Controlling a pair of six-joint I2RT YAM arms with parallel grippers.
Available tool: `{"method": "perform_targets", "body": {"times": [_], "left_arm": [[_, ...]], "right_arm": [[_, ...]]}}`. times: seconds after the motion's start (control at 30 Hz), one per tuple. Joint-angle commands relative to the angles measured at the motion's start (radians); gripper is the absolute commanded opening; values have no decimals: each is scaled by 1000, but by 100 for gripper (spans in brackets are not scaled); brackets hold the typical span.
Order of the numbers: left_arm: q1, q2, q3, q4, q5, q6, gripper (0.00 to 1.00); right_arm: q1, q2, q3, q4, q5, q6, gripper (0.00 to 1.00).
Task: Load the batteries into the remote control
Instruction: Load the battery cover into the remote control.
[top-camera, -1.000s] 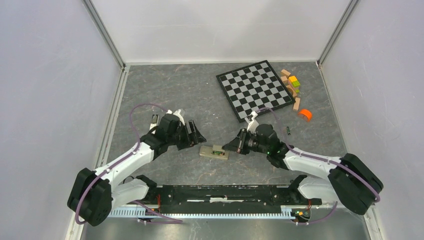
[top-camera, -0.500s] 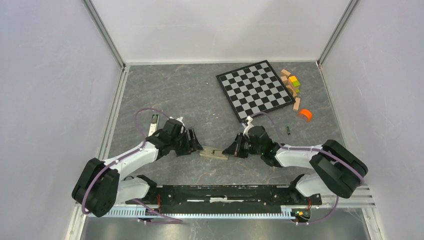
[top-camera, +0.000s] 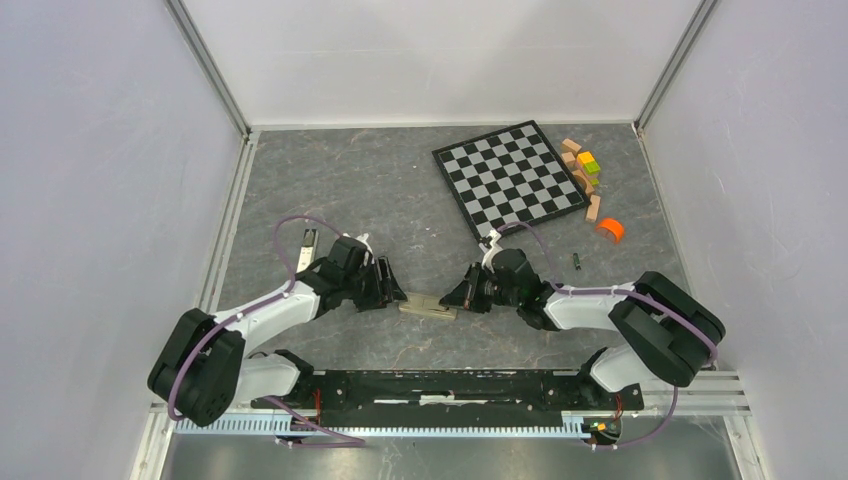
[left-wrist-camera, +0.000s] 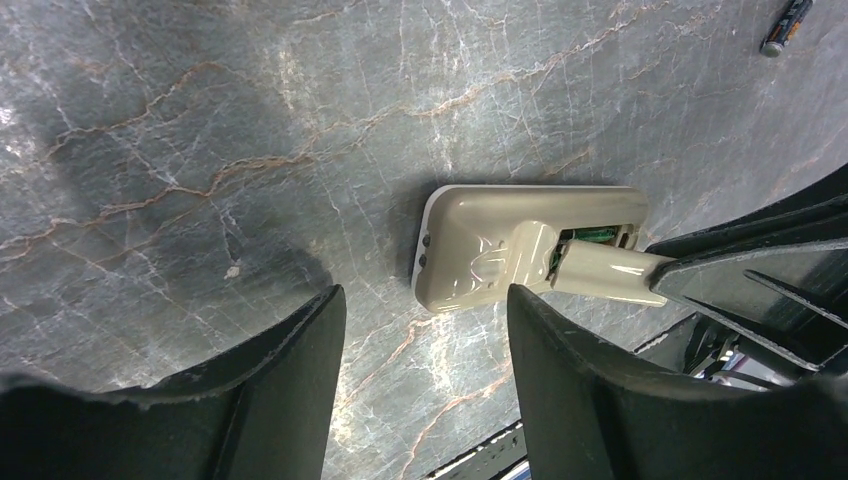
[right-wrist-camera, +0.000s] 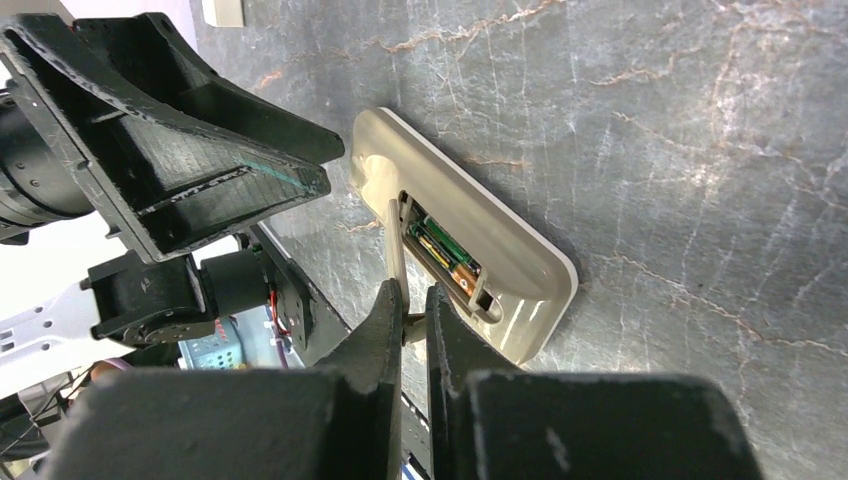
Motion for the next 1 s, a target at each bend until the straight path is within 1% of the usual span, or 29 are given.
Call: {"method": "perform_targets", "body": {"times": [0.0, 0.2, 0.6, 0.77, 0.97], "left_arm": [[0, 5, 0, 38, 26, 39, 66], [0, 6, -1, 40, 31, 39, 65], [0, 17, -3, 49, 40, 38, 64], [0, 24, -4, 55, 50, 37, 63], [0, 29, -5, 67, 76, 38, 59]], "right_arm": [[5, 12, 7, 89, 11, 25, 0], [5, 26, -6, 95, 26, 29, 0], [5, -2, 21, -28, 47, -25, 0], [5, 24, 25, -16, 33, -25, 0], [5, 47, 32, 3, 4, -7, 0]]}}
